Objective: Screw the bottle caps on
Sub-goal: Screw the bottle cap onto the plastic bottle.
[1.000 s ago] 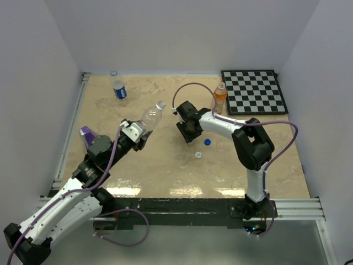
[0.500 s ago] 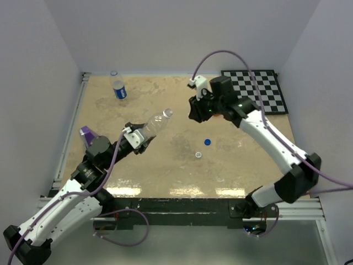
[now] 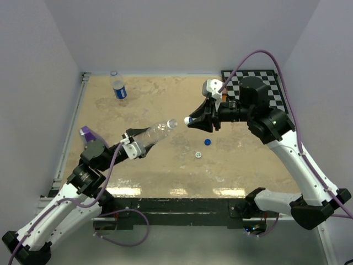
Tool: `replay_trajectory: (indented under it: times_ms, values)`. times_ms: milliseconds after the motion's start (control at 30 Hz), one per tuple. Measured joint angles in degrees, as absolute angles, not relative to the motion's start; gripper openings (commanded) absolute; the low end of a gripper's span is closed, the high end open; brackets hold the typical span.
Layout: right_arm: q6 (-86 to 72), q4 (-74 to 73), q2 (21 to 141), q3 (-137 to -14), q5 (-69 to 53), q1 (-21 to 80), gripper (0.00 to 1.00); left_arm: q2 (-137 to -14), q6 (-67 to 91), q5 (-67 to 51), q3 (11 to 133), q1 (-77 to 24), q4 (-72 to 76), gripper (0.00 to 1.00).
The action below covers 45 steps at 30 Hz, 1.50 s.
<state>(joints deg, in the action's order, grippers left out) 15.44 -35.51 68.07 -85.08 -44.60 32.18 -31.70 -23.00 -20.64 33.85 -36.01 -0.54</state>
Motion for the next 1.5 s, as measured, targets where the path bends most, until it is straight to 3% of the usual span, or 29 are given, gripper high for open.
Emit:
replay_trajectory:
  times_ms: [367,1500]
  values:
    - [19.3,-36.7,70.7,-88.9,-53.7,32.2,0.11,-35.0,-25.7,-25.7,33.9,-36.0,-1.1,0.00]
    - [24.9,-43.1,74.8,-88.6,-55.0,33.5,0.12,-36.0,-26.7,-26.9,34.5,-36.0,-2.1,0.00]
